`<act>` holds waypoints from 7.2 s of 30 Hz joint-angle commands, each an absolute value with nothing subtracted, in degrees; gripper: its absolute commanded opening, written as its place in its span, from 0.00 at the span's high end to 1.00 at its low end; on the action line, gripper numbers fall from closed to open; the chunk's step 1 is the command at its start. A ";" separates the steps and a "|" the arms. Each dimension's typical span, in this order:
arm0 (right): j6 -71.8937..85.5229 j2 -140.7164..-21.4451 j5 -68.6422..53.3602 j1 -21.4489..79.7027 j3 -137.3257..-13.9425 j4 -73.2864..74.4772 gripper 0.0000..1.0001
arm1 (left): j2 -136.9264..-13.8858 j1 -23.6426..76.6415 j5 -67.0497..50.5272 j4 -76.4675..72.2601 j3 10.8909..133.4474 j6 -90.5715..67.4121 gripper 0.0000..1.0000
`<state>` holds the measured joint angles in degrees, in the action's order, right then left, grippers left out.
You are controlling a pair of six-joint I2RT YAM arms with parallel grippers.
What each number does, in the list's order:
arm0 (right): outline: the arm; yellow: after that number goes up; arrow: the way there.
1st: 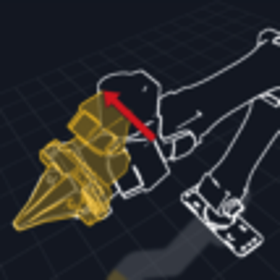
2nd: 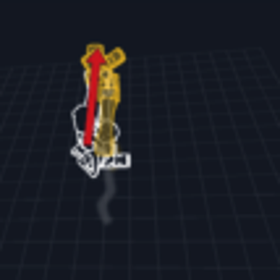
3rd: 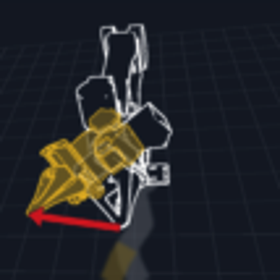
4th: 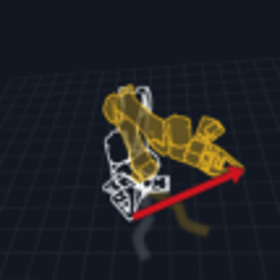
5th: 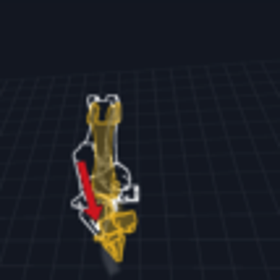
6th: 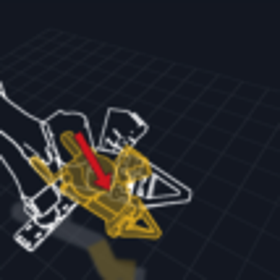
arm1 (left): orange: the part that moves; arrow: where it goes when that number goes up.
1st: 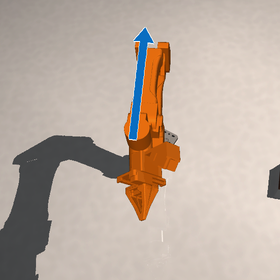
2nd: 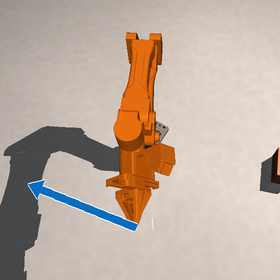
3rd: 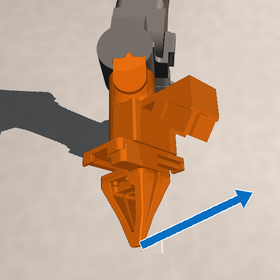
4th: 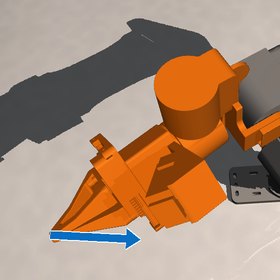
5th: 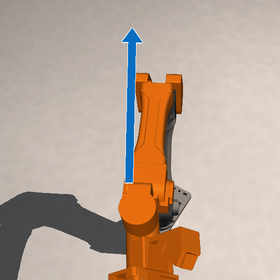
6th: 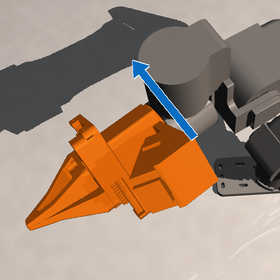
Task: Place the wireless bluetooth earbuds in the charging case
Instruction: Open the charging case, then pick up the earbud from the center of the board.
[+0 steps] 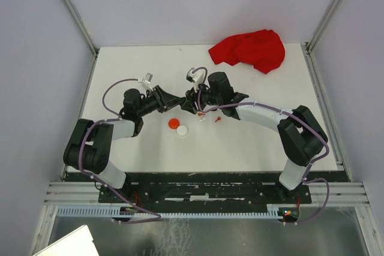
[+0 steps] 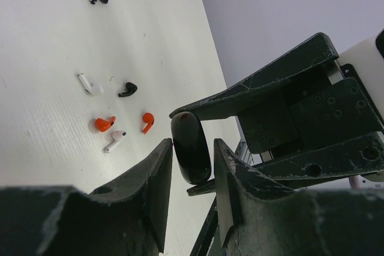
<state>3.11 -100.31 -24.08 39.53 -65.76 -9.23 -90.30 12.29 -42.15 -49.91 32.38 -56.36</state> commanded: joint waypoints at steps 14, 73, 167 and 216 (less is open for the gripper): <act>4.23 -97.81 -24.47 39.59 -67.26 -11.21 0.19 | -90.32 12.61 -42.90 -54.33 32.55 -58.15 0.97; 23.81 -92.69 4.76 34.79 -65.64 6.15 0.01 | -84.64 13.47 -26.51 -62.76 28.68 -70.03 0.97; 25.70 -136.34 1.20 24.20 -112.99 29.76 0.25 | -80.31 8.97 -24.12 -62.28 23.88 -68.59 0.97; 14.75 -144.93 7.56 26.17 -124.64 41.01 0.64 | -81.41 8.38 -24.50 -64.75 22.40 -69.85 0.97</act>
<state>14.66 -142.58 7.27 25.78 -124.07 38.59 -81.28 8.69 -24.08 -60.64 22.41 -69.45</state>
